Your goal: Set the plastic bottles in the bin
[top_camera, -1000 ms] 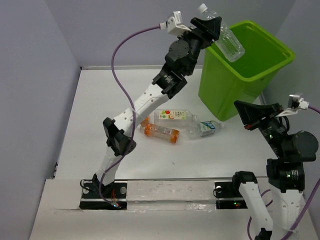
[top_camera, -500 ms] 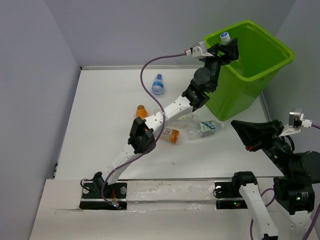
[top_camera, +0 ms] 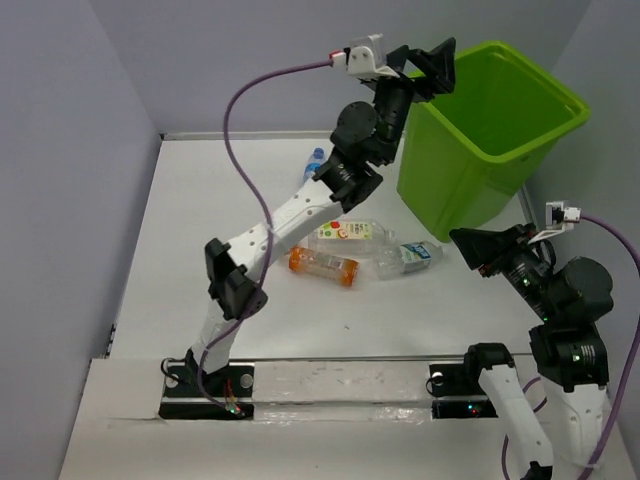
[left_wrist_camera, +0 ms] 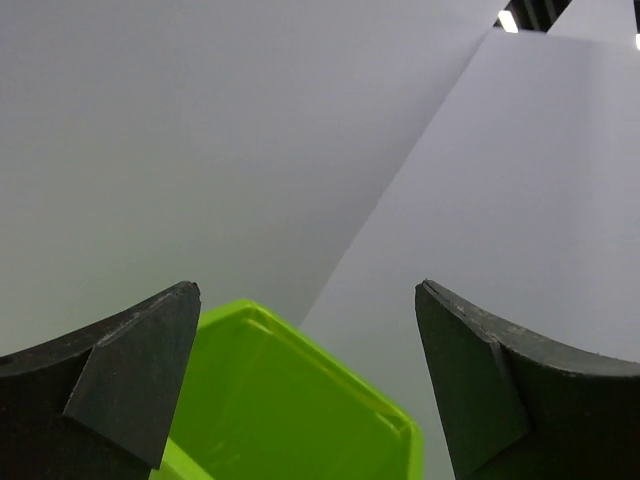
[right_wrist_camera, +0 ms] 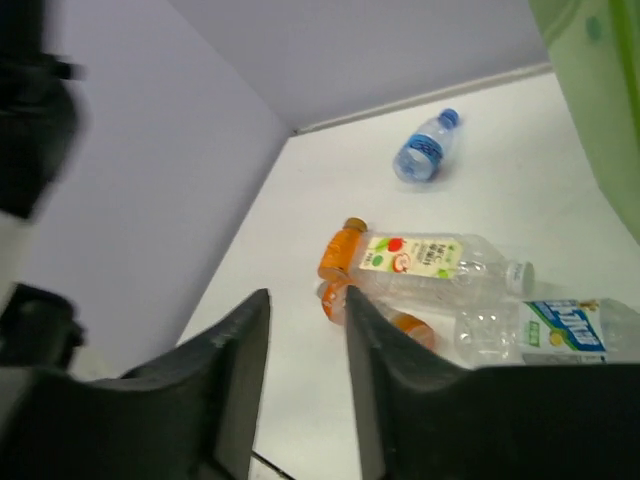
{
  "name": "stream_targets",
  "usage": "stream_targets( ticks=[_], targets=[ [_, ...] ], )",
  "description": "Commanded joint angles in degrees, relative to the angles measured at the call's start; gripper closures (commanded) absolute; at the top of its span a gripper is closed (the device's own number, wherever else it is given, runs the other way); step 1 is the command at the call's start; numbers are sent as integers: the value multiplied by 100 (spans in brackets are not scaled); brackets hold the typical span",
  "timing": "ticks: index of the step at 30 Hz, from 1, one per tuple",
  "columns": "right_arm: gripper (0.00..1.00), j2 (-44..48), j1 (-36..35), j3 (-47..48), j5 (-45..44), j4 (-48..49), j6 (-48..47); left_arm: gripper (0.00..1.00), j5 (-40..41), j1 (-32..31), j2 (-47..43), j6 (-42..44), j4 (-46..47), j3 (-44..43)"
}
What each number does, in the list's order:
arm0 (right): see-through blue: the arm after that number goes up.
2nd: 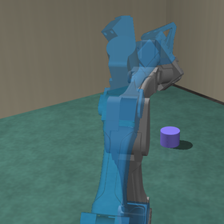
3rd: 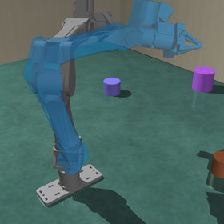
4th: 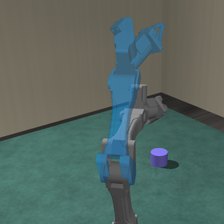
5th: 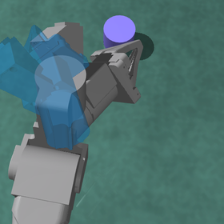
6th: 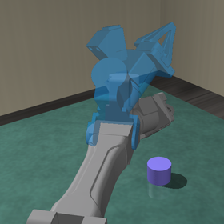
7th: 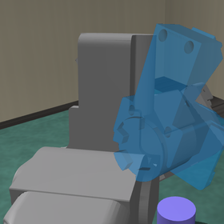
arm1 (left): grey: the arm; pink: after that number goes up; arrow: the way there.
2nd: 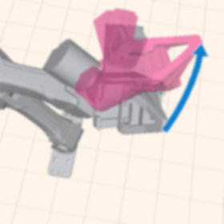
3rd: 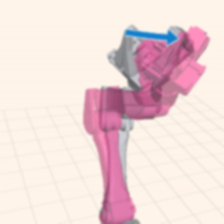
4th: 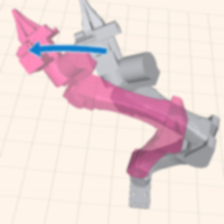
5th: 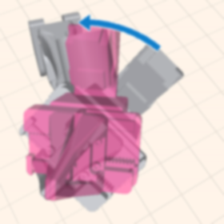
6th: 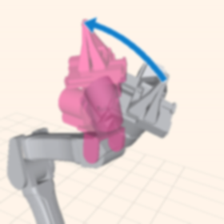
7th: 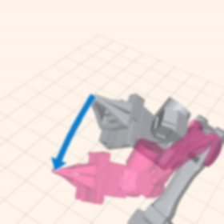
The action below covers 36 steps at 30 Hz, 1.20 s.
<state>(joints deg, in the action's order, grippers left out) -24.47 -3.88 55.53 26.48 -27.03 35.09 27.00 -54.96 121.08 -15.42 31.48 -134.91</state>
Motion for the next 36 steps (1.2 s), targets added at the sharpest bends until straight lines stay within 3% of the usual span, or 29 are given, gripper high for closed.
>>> stream_targets(
  ticks=[1, 3, 4, 5, 6, 10, 15, 19, 23, 29, 36],
  targets=[
    [45, 4, -51, -682, -388, 302, 445, 1, 382, -32, -1971, 147, -815, 1451],
    [27, -14, -51, -1042, -459, 399, 699, 1, 612, -41, -2990, -179, -1196, 2456],
    [23, -14, -51, -1435, -668, 504, 797, 1, 831, -50, -3307, -363, -1467, 3514],
    [15, -14, -51, -1631, -775, 558, 876, 1, 920, -50, -3962, -739, -1583, 4038],
    [12, -23, -51, -1789, -933, 567, 1059, 1, 990, -50, -4282, -952, -1784, 5052],
    [4, -14, -51, -2502, -1697, 707, 1430, 1, 1404, -68, -5444, -1980, -2784, 6919],
    [2, -793, -51, -3073, -1918, 1322, 1816, 1, 1729, -50, -6288, -3569, -4087, 8591],
    [0, -1410, -51, -3127, -2348, 1700, 1765, 1, 1580, 38, -6456, -4161, -4150, 9341],
    [0, -1991, -51, -3118, -2622, 1999, 1738, 1, 1510, 91, -6246, -4548, -4264, 9562],
    [0, -2896, -166, -2995, -2613, 2509, 1624, 1, 1659, 283, -5430, -5225, -4441, 9589],
    [0, -3863, -394, -2793, -3008, 3071, 1580, 1, 1554, 425, -4638, -5252, -4397, 9308]
  ],
)
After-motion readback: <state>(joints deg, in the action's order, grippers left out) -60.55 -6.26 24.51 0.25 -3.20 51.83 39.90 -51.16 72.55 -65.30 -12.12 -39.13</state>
